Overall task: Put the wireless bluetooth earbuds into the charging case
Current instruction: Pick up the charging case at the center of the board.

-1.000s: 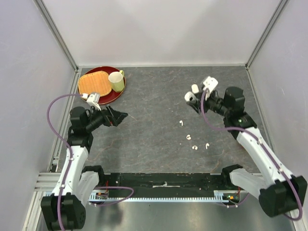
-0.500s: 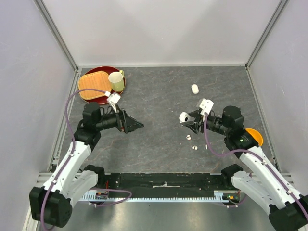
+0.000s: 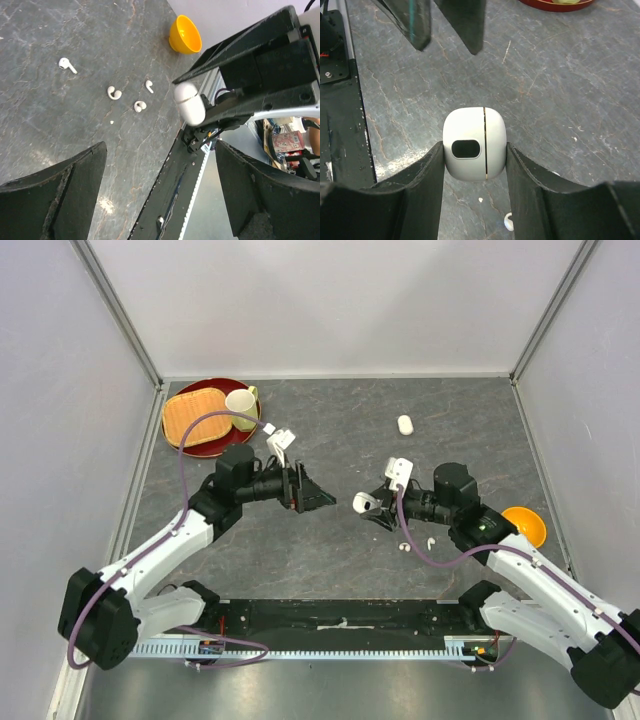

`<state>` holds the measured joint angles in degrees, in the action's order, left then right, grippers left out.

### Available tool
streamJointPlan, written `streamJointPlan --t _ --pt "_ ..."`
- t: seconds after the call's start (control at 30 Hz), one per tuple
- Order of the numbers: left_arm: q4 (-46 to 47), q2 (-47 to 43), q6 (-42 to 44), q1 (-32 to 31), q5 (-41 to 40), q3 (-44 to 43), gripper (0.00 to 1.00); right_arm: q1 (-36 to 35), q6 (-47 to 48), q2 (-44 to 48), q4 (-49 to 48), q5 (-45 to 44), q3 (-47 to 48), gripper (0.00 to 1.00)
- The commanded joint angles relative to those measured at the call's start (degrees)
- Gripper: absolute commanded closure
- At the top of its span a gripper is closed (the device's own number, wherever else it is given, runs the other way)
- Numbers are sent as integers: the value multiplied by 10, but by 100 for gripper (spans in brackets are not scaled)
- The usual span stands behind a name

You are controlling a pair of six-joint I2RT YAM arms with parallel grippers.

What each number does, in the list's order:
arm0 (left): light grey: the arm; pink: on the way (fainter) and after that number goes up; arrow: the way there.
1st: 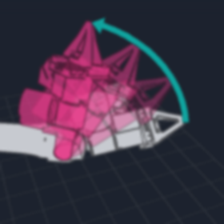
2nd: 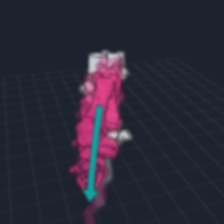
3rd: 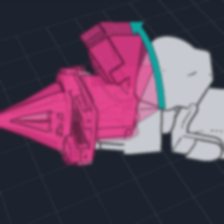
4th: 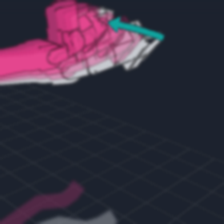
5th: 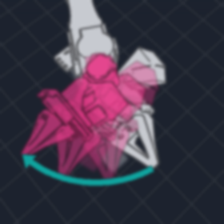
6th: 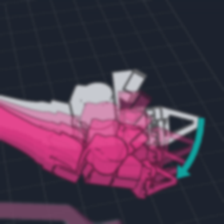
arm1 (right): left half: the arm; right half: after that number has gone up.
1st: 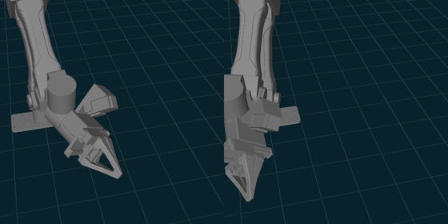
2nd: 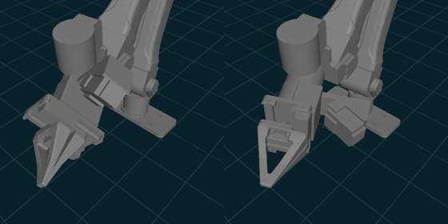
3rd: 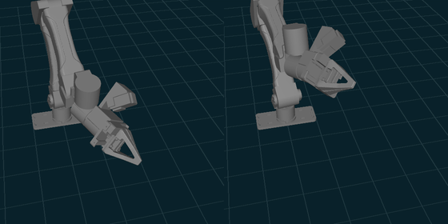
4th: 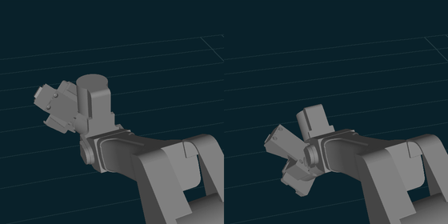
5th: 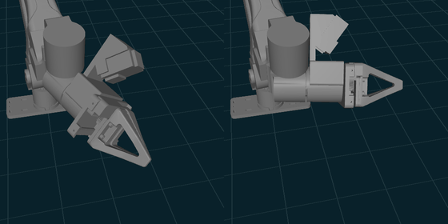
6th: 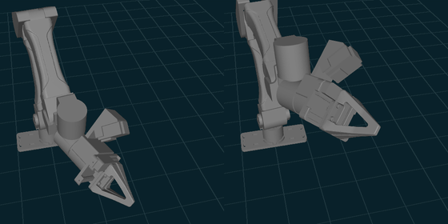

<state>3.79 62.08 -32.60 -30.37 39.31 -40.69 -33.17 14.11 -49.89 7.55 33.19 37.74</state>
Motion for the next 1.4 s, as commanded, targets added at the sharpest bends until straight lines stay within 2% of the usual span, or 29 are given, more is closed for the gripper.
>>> streamJointPlan --t 0.0,0.27,0.5,0.63,0.7,0.93,1.23,1.37 --pt "52 31 -39 -36 -33 -39 6 -35 -22 -13 -62 -45 2 99" --pt "79 73 -77 -78 -53 -37 10 -93 -29 -42 -110 -131 -7 99" --pt "90 92 -87 -89 -56 -40 19 -112 -29 -44 -143 -167 -19 100" --pt "91 95 -91 -92 -56 -40 27 -116 -39 -41 -162 -169 -27 99" --pt "95 95 -92 -94 -55 -40 34 -117 -40 -41 -164 -170 -28 99" --pt "99 109 -98 -97 -42 -44 40 -122 -38 -42 -168 -175 -29 99" --pt "111 120 -100 -100 -31 -46 58 -124 -36 -42 -174 -176 -31 99" --pt "112 124 -100 -101 -26 -47 74 -125 -36 -41 -180 -174 -36 98"
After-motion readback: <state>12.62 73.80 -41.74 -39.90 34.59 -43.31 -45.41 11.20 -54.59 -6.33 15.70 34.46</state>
